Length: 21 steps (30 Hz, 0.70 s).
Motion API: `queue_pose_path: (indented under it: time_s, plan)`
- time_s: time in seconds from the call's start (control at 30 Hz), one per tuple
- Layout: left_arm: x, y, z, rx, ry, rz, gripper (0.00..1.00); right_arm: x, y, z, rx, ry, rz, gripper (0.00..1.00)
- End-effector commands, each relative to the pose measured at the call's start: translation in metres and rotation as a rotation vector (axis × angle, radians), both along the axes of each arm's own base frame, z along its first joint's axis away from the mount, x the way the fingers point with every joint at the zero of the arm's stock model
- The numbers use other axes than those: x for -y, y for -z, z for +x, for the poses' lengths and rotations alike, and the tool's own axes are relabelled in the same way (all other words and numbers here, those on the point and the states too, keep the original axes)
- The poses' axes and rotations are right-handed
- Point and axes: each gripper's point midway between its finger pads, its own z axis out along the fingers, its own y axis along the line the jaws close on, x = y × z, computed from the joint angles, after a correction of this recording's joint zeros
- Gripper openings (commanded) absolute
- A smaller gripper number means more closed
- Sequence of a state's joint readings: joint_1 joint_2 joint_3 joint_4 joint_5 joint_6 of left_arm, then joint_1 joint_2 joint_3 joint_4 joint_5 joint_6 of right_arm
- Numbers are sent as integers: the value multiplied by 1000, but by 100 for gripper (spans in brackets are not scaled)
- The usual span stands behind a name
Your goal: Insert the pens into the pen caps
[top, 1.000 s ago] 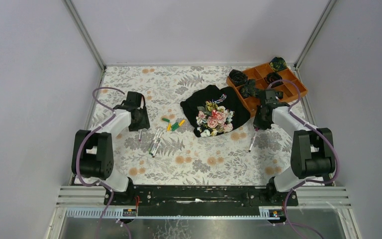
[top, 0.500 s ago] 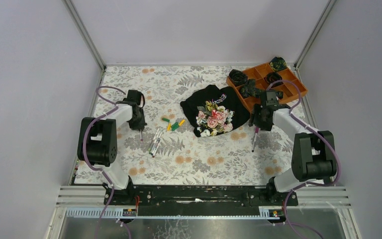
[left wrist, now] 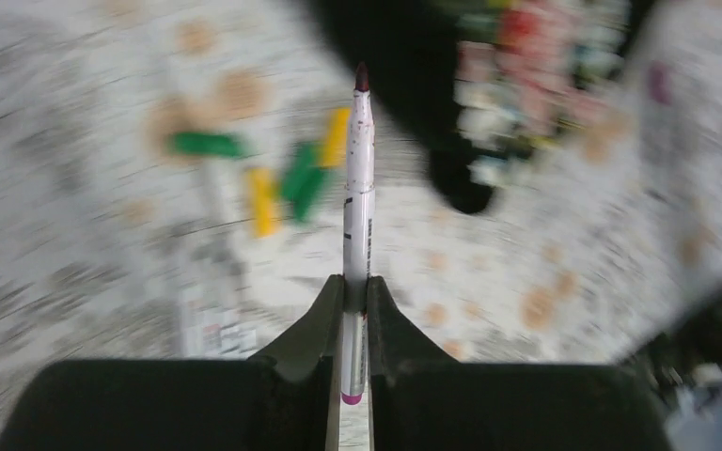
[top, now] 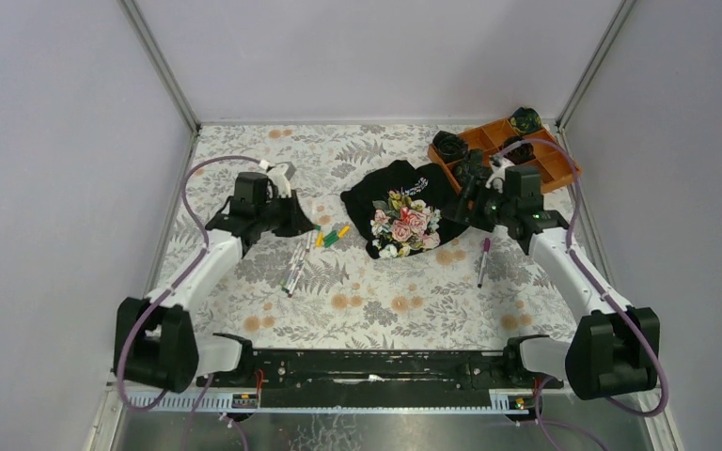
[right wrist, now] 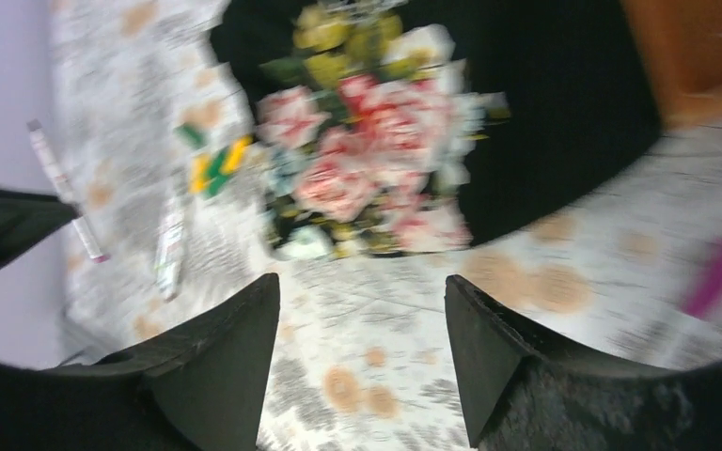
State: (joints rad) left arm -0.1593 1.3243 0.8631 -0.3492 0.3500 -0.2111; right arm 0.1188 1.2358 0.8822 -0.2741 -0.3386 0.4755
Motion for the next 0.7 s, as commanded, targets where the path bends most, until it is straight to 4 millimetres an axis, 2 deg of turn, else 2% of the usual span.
queue_pose_path:
  time_s: [0.0, 0.03, 0.1, 0.27, 0.37, 0.43, 0.53, 0.67]
  plan:
    - [91, -78, -43, 242, 412, -344, 0, -92, -57, -24, 102, -319, 345, 72]
    - [100, -86, -54, 258, 448, -383, 0, -106, -65, -28, 118, -349, 369, 72]
    - [104, -98, -66, 284, 466, -403, 0, -133, -78, -33, 169, -402, 397, 73]
    - [84, -117, -69, 375, 362, -317, 0, -185, -74, -44, 202, -528, 334, 62]
    - [86, -135, -85, 416, 410, -354, 0, -209, -87, -49, 219, -592, 376, 63]
    - [87, -141, -93, 420, 430, -380, 0, -220, -106, -53, 246, -625, 471, 66]
    - [86, -138, -97, 406, 424, -380, 0, -232, -137, -61, 293, -663, 593, 69]
    - [83, -136, -99, 389, 407, -377, 0, -243, -162, -72, 356, -718, 652, 72]
